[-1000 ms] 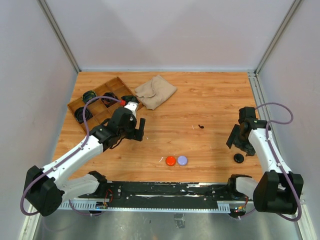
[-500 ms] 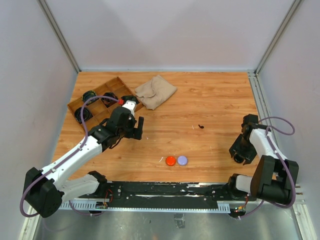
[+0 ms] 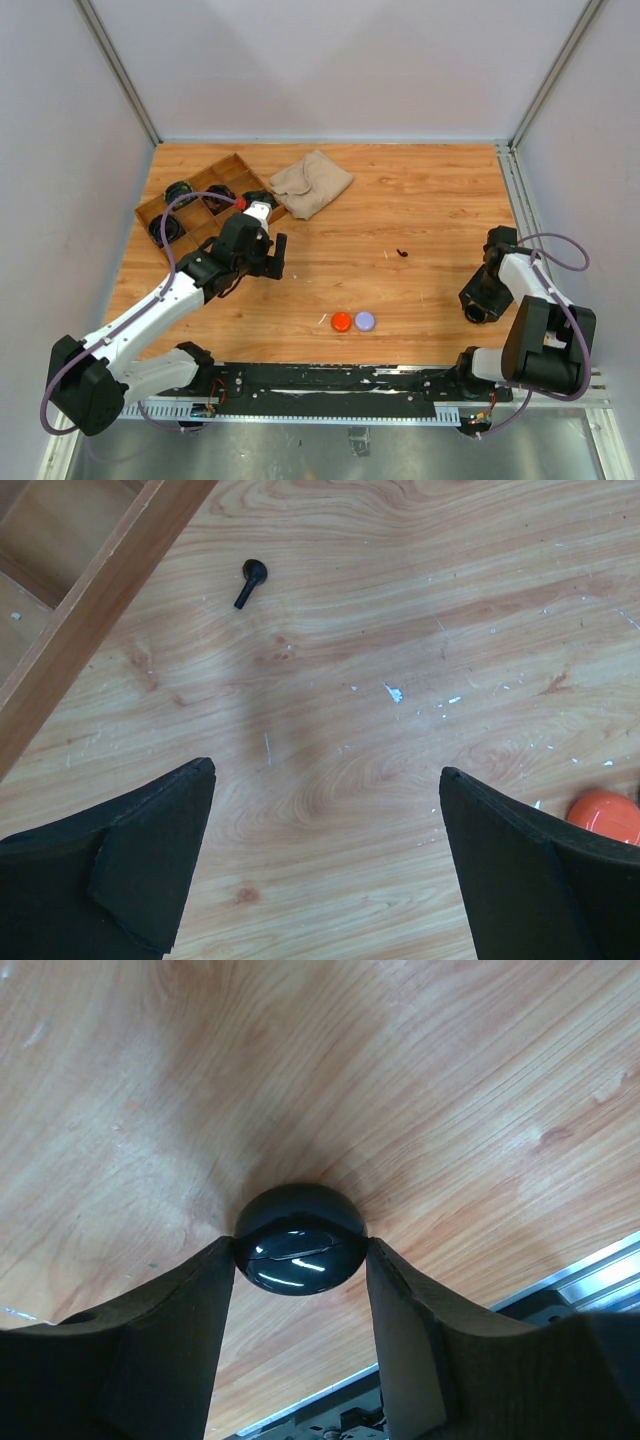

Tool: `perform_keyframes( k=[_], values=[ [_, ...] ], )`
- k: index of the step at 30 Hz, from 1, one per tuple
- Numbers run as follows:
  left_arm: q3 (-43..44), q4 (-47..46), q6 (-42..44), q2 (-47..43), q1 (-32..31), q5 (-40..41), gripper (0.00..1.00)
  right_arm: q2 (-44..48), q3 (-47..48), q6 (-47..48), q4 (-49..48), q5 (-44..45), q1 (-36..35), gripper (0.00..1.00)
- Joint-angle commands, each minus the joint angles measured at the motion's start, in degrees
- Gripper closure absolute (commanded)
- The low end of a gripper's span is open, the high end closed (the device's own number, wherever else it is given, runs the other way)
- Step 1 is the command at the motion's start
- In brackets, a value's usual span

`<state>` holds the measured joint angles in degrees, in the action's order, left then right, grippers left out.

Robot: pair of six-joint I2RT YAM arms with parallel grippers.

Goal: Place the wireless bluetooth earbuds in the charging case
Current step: Pick up the charging case at the center of the board.

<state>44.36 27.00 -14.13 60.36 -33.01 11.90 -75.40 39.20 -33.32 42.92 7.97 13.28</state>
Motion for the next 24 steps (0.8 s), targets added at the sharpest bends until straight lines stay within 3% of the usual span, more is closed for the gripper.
perform_keyframes(
  k=[1,15,24],
  values=[
    [-0.4,-1.7,0.3,-1.2,0.7,0.3,0.01,-0.9,-0.8,-1.6,-1.9,0.3,1.5,0.46],
    [-0.7,-2.0,0.3,-1.3,1.2,-1.2,0.01,-5.3,-1.7,-0.8,-4.7,-5.3,1.7,0.44],
    [-0.7,-2.3,0.1,-1.6,2.0,-4.2,0.01,-3.1,-1.2,0.0,-4.6,-8.1,1.6,0.56]
  ],
)
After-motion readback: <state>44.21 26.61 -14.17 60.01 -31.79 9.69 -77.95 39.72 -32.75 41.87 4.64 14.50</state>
